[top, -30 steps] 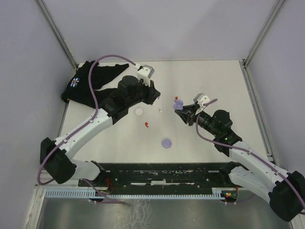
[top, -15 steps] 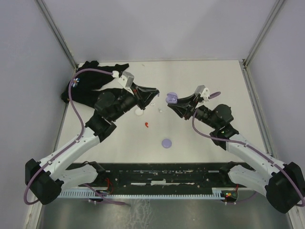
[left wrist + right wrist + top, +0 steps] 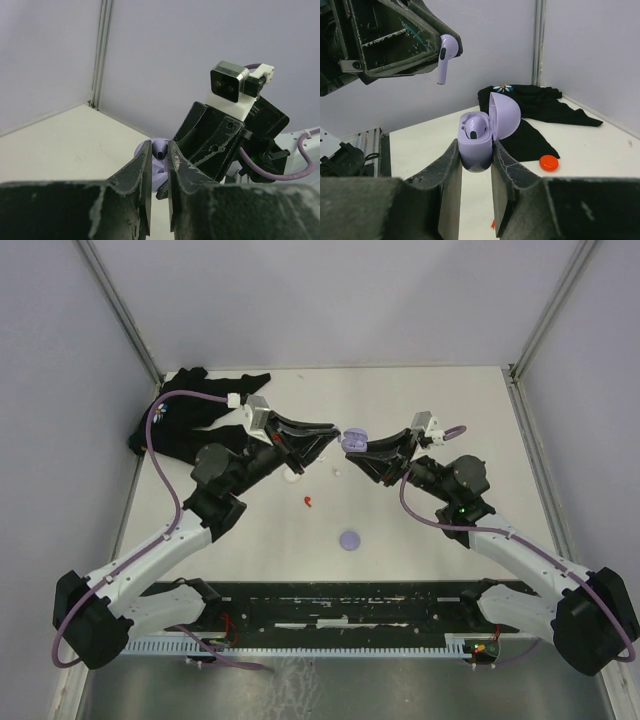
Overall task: Insert the wireless bluetooth earbuds into the charging case
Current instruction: Place the earbud in the charging case.
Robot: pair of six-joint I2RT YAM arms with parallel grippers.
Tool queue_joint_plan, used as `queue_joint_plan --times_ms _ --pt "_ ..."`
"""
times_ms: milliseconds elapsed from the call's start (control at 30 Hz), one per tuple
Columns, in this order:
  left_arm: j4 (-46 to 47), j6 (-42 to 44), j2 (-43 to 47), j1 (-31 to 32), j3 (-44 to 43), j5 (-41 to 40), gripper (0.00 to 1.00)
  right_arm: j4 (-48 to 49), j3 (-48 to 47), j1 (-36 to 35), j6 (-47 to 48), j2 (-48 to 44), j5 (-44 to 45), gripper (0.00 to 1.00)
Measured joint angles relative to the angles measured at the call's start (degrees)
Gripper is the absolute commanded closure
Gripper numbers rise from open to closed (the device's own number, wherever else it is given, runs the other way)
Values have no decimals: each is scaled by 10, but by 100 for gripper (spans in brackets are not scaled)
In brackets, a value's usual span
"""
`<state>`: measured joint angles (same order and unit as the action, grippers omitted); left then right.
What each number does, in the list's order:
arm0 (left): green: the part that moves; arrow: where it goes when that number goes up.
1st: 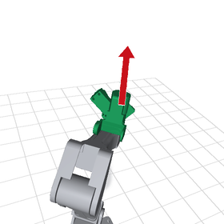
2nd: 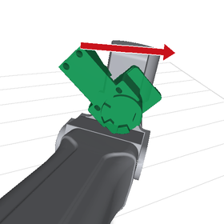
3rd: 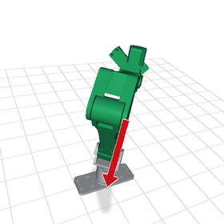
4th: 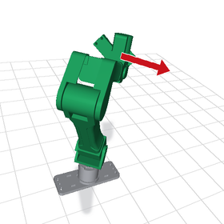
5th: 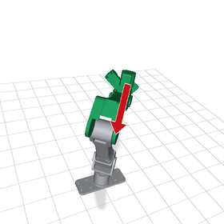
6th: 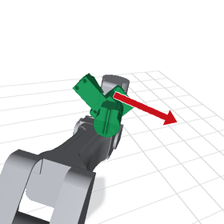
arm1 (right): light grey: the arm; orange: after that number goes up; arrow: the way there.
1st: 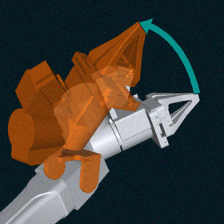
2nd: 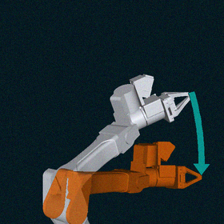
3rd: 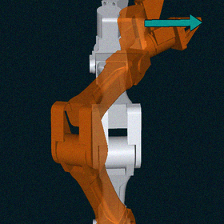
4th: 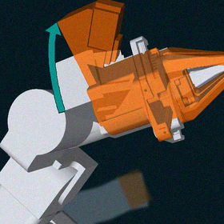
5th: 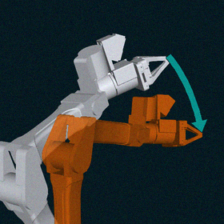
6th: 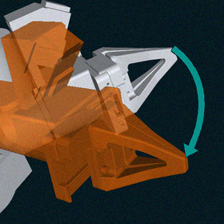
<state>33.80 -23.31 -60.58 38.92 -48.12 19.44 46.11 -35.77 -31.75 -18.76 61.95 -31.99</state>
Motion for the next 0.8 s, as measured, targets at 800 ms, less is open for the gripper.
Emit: queue_joint_plan --times_ms 800 --pt "64 -1 -42 11 13 22 90 32 -15 -2 -30 12 -25 97"
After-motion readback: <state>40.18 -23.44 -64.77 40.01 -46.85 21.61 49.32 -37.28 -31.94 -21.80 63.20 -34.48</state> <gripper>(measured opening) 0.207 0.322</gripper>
